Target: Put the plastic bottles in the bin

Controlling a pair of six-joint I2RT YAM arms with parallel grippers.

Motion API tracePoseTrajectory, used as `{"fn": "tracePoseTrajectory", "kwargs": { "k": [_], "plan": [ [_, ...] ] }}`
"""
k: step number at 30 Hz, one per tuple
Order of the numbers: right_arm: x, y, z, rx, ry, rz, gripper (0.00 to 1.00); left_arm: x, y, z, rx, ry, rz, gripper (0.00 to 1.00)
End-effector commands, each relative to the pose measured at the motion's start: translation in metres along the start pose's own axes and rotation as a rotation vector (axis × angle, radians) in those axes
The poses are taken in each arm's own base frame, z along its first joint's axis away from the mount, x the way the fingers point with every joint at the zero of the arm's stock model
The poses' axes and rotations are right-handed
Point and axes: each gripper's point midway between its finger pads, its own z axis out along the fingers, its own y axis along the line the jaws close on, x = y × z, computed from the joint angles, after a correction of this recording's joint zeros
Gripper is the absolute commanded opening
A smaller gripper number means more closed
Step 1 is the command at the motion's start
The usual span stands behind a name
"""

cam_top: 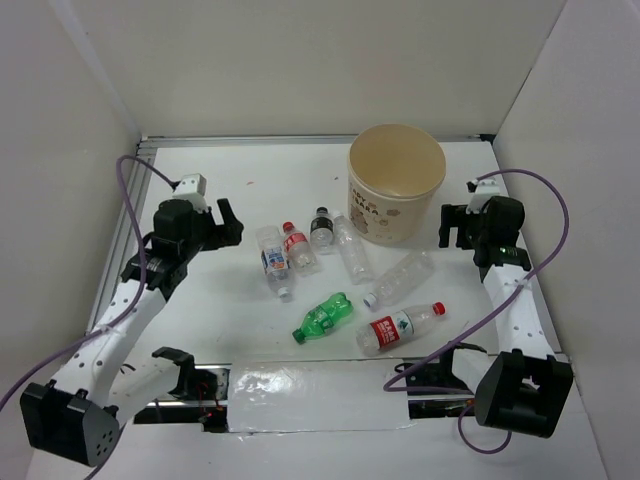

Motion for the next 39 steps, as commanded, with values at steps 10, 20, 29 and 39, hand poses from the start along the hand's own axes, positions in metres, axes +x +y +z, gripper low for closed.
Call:
{"fn": "tracePoseTrajectory", "kwargs": {
  "k": [10,20,29,39],
  "plan": [
    [0.004,0.009,-0.002,-0.119,0.014,-0.055,1.00,0.053,-0.026,0.038,0.071,0.260,-0.026,0.73],
    [0.021,0.019,-0.003,-0.193,0.049,-0.047,0.90,0.086,-0.031,0.084,-0.017,0.377,-0.011,1.00],
    [0.029,0.025,0.000,-0.246,0.085,-0.064,0.93,0.144,-0.059,0.116,0.034,0.511,0.017,1.00],
    [0.030,0.038,-0.003,-0.340,0.075,-0.121,0.68,0.142,-0.054,0.101,-0.026,0.527,0.060,0.24]
  ]
}}
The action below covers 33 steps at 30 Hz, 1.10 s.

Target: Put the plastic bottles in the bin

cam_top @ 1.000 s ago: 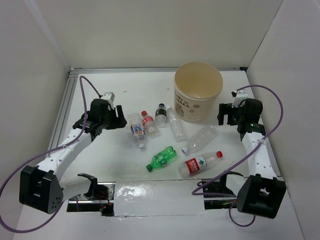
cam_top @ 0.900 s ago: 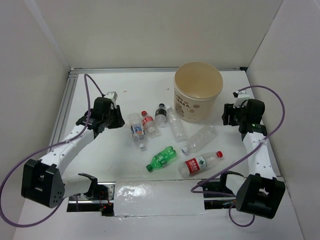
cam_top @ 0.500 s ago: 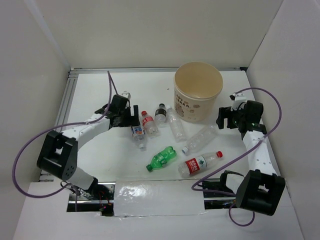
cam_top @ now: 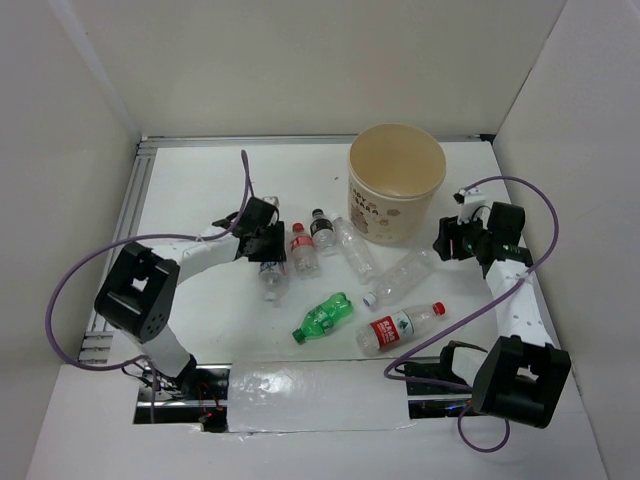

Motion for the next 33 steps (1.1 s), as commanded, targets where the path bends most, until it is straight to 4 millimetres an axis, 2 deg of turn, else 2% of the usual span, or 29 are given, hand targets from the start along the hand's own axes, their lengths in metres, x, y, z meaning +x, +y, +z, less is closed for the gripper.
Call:
{"fn": "tracePoseTrajectory", "kwargs": {
  "k": [1,2,3,4,5,7,8,9,10,11,12,13,14,15,16,17,18,19,20,21,22,23,24,25,26,27,30,32,33],
  "plan": [
    [-0.007,0.012,-0.003,-0.090,-0.016,-0.069,0.56,-0.023,-0.008,-0.033,-0.012,-0.074,0.039,0.17],
    [-0.003,0.025,-0.005,-0.161,-0.010,-0.080,0.47,-0.032,-0.016,-0.047,0.003,-0.106,0.059,0.10],
    [-0.004,0.029,-0.007,-0.202,-0.021,-0.166,0.43,-0.049,-0.024,-0.072,0.033,-0.172,0.090,0.07],
    [-0.005,0.038,-0.009,-0.255,-0.030,-0.228,0.43,-0.071,-0.044,-0.095,0.086,-0.238,0.118,0.05],
    [-0.004,0.053,-0.013,-0.342,-0.053,-0.281,0.46,-0.081,-0.058,-0.113,0.126,-0.271,0.148,0.03],
    [0.009,0.064,-0.020,-0.434,-0.065,-0.486,0.61,-0.100,-0.086,-0.147,0.240,-0.335,0.216,0.01],
    [0.013,0.068,-0.021,-0.464,-0.074,-0.547,0.64,-0.126,-0.106,-0.177,0.306,-0.410,0.232,0.00],
    [0.017,0.075,-0.024,-0.515,-0.095,-0.658,0.66,-0.144,-0.139,-0.204,0.420,-0.470,0.271,0.00],
    [0.019,0.078,-0.025,-0.536,-0.107,-0.703,0.66,-0.146,-0.146,-0.208,0.454,-0.483,0.280,0.00],
    [0.022,0.081,-0.026,-0.562,-0.114,-0.733,0.67,-0.166,-0.167,-0.226,0.515,-0.542,0.296,0.00],
    [0.025,0.090,-0.031,-0.607,-0.130,-0.741,0.67,-0.172,-0.186,-0.237,0.579,-0.572,0.308,0.00],
    [0.027,0.096,-0.030,-0.644,-0.160,-0.823,0.69,-0.189,-0.207,-0.252,0.647,-0.644,0.306,0.00],
    [0.029,0.103,-0.031,-0.681,-0.171,-0.846,0.69,-0.208,-0.225,-0.278,0.699,-0.723,0.306,0.00],
    [0.030,0.109,-0.033,-0.708,-0.184,-0.873,0.69,-0.215,-0.243,-0.262,0.721,-0.715,0.303,0.00],
    [0.037,0.116,-0.034,-0.757,-0.185,-0.915,0.69,-0.223,-0.258,-0.264,0.760,-0.735,0.304,0.00],
    [0.040,0.122,-0.036,-0.786,-0.190,-0.944,0.69,-0.237,-0.273,-0.272,0.801,-0.802,0.309,0.00],
    [0.046,0.133,-0.036,-0.840,-0.178,-0.975,0.69,-0.252,-0.287,-0.289,0.835,-0.865,0.300,0.00],
    [0.054,0.138,-0.037,-0.881,-0.159,-1.003,0.69,-0.259,-0.302,-0.261,0.818,-0.870,0.285,0.00],
    [0.057,0.143,-0.039,-0.904,-0.152,-1.026,0.69,-0.267,-0.306,-0.253,0.809,-0.883,0.276,0.00],
    [0.060,0.153,-0.040,-0.947,-0.148,-1.059,0.70,-0.277,-0.317,-0.263,0.818,-0.923,0.263,0.01],
    [0.064,0.157,-0.042,-0.969,-0.132,-1.072,0.70,-0.280,-0.323,-0.253,0.805,-0.927,0.252,0.02],
    [0.067,0.162,-0.044,-0.996,-0.129,-1.099,0.70,-0.286,-0.324,-0.219,0.751,-0.913,0.228,0.04],
    [0.071,0.173,-0.048,-1.046,-0.128,-1.122,0.70,-0.294,-0.326,-0.218,0.738,-0.929,0.215,0.10],
    [0.075,0.175,-0.048,-1.061,-0.108,-1.152,0.70,-0.292,-0.331,-0.209,0.732,-0.922,0.212,0.16],
    [0.080,0.180,-0.050,-1.092,-0.088,-1.157,0.70,-0.296,-0.328,-0.197,0.694,-0.929,0.190,0.21],
    [0.084,0.188,-0.053,-1.130,-0.084,-1.190,0.70,-0.295,-0.328,-0.175,0.672,-0.906,0.178,0.30],
    [0.095,0.199,-0.060,-1.206,-0.041,-1.251,0.70,-0.294,-0.328,-0.148,0.636,-0.879,0.173,0.51],
    [0.106,0.200,-0.063,-1.236,0.007,-1.290,0.71,-0.290,-0.328,-0.135,0.620,-0.850,0.178,0.66],
    [0.110,0.201,-0.065,-1.250,0.027,-1.307,0.71,-0.289,-0.329,-0.132,0.623,-0.838,0.185,0.78]
  ]
}}
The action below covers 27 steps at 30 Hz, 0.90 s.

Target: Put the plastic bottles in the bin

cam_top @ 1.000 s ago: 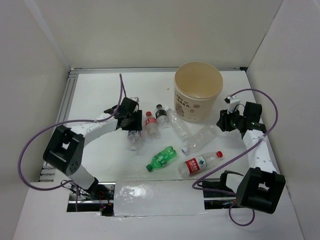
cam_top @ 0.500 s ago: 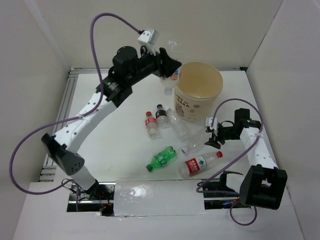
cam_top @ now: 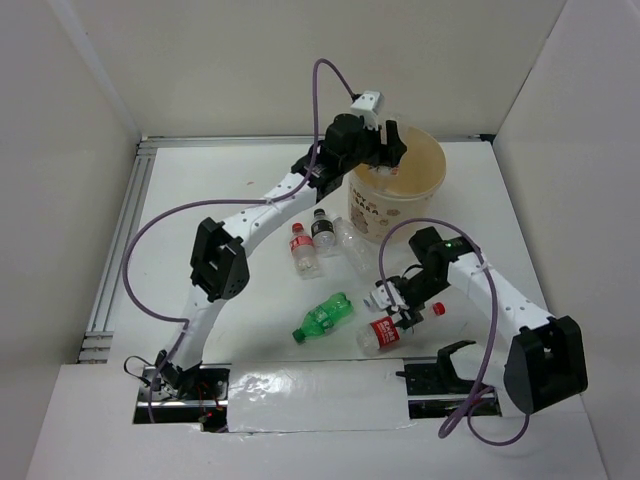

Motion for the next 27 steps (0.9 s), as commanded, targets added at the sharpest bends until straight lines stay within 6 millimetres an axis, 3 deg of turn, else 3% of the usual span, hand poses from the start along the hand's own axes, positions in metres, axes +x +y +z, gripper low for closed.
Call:
{"fn": "tracePoseTrajectory", "kwargs": {
  "k": [1,3,8,9,10,11,12,13,14,15,18,20,21,23,24,25,27],
  "plan": [
    [-0.004,0.018,0.004,-0.116,0.049,-0.049,0.71,-0.059,-0.017,-0.007,0.022,-0.145,-0.011,0.86],
    [0.002,0.024,0.004,-0.145,0.095,-0.067,0.71,-0.059,-0.018,-0.008,0.029,-0.134,-0.010,0.99],
    [0.022,0.040,0.015,-0.194,0.172,-0.026,0.71,-0.069,-0.021,-0.026,0.026,-0.136,0.034,0.99],
    [0.027,0.037,0.018,-0.184,0.194,-0.012,0.71,-0.089,-0.031,-0.045,0.026,-0.163,0.048,0.99],
    [0.030,0.039,0.022,-0.188,0.204,-0.003,0.71,-0.097,-0.030,-0.057,0.009,-0.177,0.086,0.99],
    [0.032,0.041,0.027,-0.200,0.213,-0.002,0.71,-0.075,-0.018,-0.063,-0.024,-0.117,0.112,0.99],
    [0.035,0.034,0.030,-0.176,0.236,-0.017,0.71,-0.075,-0.015,-0.076,-0.039,-0.111,0.133,0.99],
    [0.042,0.043,0.037,-0.193,0.254,0.024,0.71,-0.105,-0.018,-0.110,-0.062,-0.166,0.158,0.99],
    [0.043,0.044,0.042,-0.202,0.267,0.004,0.71,-0.068,0.000,-0.119,-0.107,-0.076,0.176,0.99],
    [0.047,0.045,0.046,-0.205,0.283,0.004,0.71,-0.061,0.005,-0.133,-0.123,-0.055,0.190,0.99],
    [0.054,0.038,0.051,-0.164,0.308,0.001,0.51,-0.021,0.025,-0.189,-0.162,0.042,0.220,0.99],
    [0.041,0.031,0.049,-0.159,0.270,-0.002,0.42,0.008,0.032,-0.216,-0.169,0.102,0.226,0.99],
    [0.035,0.029,0.046,-0.156,0.256,-0.003,0.32,0.029,0.041,-0.240,-0.178,0.131,0.216,0.99],
    [0.016,0.029,0.037,-0.150,0.206,-0.003,0.29,0.052,0.047,-0.263,-0.171,0.161,0.208,0.99],
    [0.001,0.015,0.028,-0.113,0.179,-0.022,0.23,0.081,0.059,-0.274,-0.187,0.215,0.212,0.99],
    [-0.019,0.017,0.021,-0.110,0.124,-0.024,0.22,0.080,0.058,-0.287,-0.185,0.204,0.197,0.99],
    [-0.057,-0.006,0.000,-0.035,0.054,-0.072,0.22,0.108,0.063,-0.301,-0.182,0.269,0.167,0.99]
  ]
}}
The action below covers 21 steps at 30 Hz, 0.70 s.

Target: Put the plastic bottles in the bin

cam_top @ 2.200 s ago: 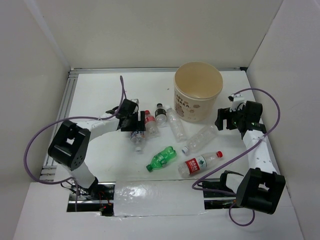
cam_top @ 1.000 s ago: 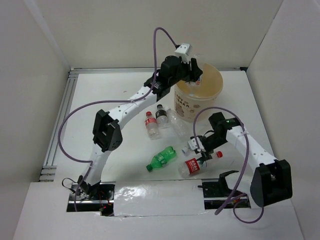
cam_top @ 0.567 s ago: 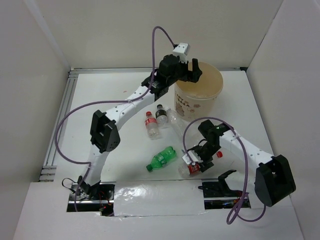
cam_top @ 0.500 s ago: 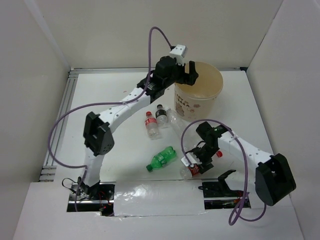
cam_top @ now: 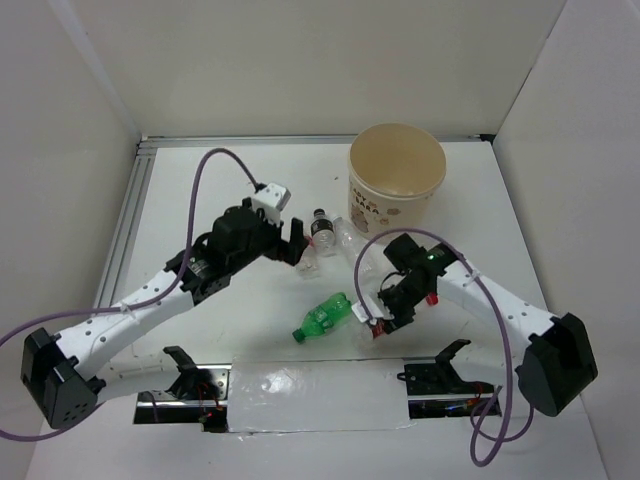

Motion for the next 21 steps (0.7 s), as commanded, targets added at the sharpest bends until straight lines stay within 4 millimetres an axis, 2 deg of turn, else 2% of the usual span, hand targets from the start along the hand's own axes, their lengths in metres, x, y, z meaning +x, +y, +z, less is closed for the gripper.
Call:
{"fn": "tracePoseTrajectory", "kwargs": {
  "k": [1,2,3,4,5,6,7,8,10,11,12,13,14,15,16,17,18,19,21],
  "plan": [
    [-0.070,-0.031,-0.056,0.157,-0.162,-0.093,0.22,0.048,0.003,-0.008,0.013,0.104,-0.013,0.99],
    [-0.088,-0.040,-0.071,0.213,-0.218,-0.065,0.22,0.057,-0.002,-0.010,0.042,0.125,-0.029,0.99],
    [-0.112,-0.064,-0.101,0.332,-0.257,-0.073,0.23,0.076,-0.006,-0.009,0.067,0.156,-0.047,0.99],
    [-0.120,-0.070,-0.112,0.361,-0.261,-0.098,0.23,0.083,-0.005,-0.008,0.064,0.164,-0.056,0.99],
    [-0.133,-0.092,-0.135,0.472,-0.282,-0.138,0.23,0.090,-0.008,-0.007,0.070,0.170,-0.063,0.99],
    [-0.146,-0.103,-0.160,0.559,-0.315,-0.112,0.23,0.107,-0.006,-0.004,0.068,0.210,-0.070,0.99],
    [-0.153,-0.113,-0.174,0.614,-0.339,-0.109,0.23,0.110,-0.011,-0.001,0.081,0.207,-0.066,0.99],
    [-0.162,-0.130,-0.196,0.714,-0.351,-0.138,0.23,0.116,-0.015,0.001,0.089,0.218,-0.072,0.99],
    [-0.174,-0.143,-0.231,0.825,-0.394,-0.099,0.24,0.123,-0.019,0.004,0.100,0.228,-0.065,0.99],
    [-0.180,-0.159,-0.254,0.934,-0.408,-0.120,0.24,0.129,-0.023,0.006,0.117,0.234,-0.061,0.99],
    [-0.184,-0.163,-0.269,0.984,-0.438,-0.084,0.24,0.126,-0.027,0.006,0.136,0.226,-0.064,0.99],
    [-0.181,-0.170,-0.283,1.047,-0.434,-0.081,0.24,0.135,-0.029,0.007,0.144,0.240,-0.048,0.99],
    [-0.186,-0.183,-0.313,1.177,-0.440,-0.116,0.24,0.141,-0.035,0.005,0.167,0.248,-0.042,0.99],
    [-0.179,-0.193,-0.319,1.215,-0.442,-0.096,0.24,0.140,-0.039,0.008,0.181,0.231,-0.041,0.99],
    [-0.171,-0.201,-0.330,1.263,-0.426,-0.092,0.24,0.142,-0.045,0.007,0.207,0.227,-0.039,0.99],
    [-0.172,-0.208,-0.345,1.317,-0.439,-0.122,0.25,0.146,-0.055,0.008,0.230,0.236,-0.036,0.99],
    [-0.165,-0.220,-0.351,1.339,-0.450,-0.094,0.25,0.148,-0.058,0.009,0.229,0.235,-0.029,0.99],
    [-0.160,-0.225,-0.366,1.381,-0.449,-0.090,0.25,0.151,-0.061,0.010,0.237,0.241,-0.024,0.99],
    [-0.151,-0.244,-0.377,1.403,-0.447,-0.087,0.25,0.163,-0.070,0.015,0.248,0.274,0.006,0.99]
  ]
}}
